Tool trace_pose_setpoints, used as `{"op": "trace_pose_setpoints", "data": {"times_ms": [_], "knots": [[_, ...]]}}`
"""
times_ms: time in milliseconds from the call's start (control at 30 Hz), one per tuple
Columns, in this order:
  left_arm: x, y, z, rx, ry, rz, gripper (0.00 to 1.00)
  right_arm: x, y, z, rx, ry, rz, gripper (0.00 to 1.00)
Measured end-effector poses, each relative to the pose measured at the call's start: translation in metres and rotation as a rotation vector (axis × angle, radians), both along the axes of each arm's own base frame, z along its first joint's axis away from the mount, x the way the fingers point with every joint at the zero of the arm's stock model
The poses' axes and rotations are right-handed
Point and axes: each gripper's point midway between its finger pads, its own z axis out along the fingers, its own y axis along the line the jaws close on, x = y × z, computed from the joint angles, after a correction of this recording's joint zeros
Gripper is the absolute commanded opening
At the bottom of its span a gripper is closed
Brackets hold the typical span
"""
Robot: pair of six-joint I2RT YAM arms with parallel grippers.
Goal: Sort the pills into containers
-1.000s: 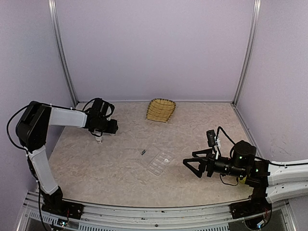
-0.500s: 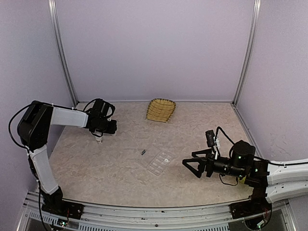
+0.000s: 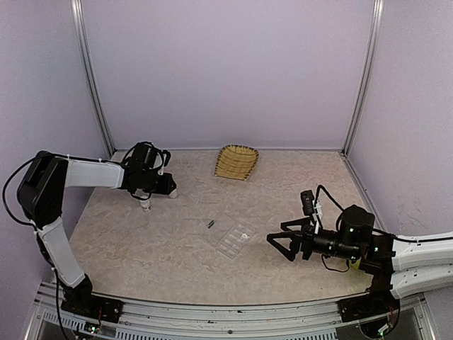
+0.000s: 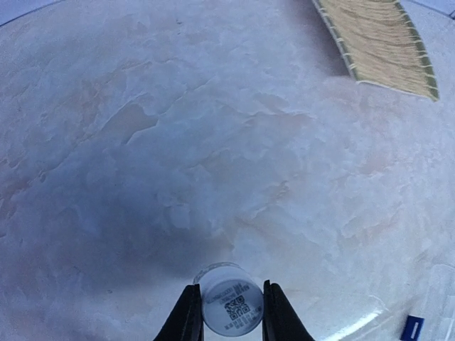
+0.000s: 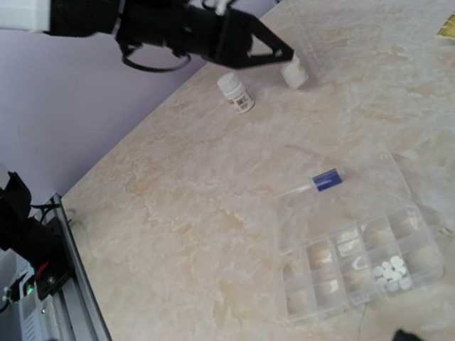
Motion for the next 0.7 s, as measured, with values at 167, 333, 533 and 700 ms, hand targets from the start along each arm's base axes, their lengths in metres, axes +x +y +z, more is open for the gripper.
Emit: {"op": "trace_pose_setpoints", "data": {"times_ms": [167,333,533,700], "knots": [[-0.013,-0.028,0.041,-0.115,-0.071,-0.098,0.18,-0.002,0.004,-0.002,-0.008,0.005,0.024,1.0],[-0.034,-0.063,0.08,-0.227,-0.137,-0.232,0.18,-0.008,0.01,0.001,0.009,0.0,0.07,1.0],[-0.063,-0.1,0.094,-0.314,-0.146,-0.376,0.18,-0.019,0.019,0.009,0.045,-0.01,0.154,0.99],[-0.091,-0.127,0.095,-0.366,-0.131,-0.488,0.18,-0.028,0.024,0.013,0.069,-0.015,0.218,0.98]]}}
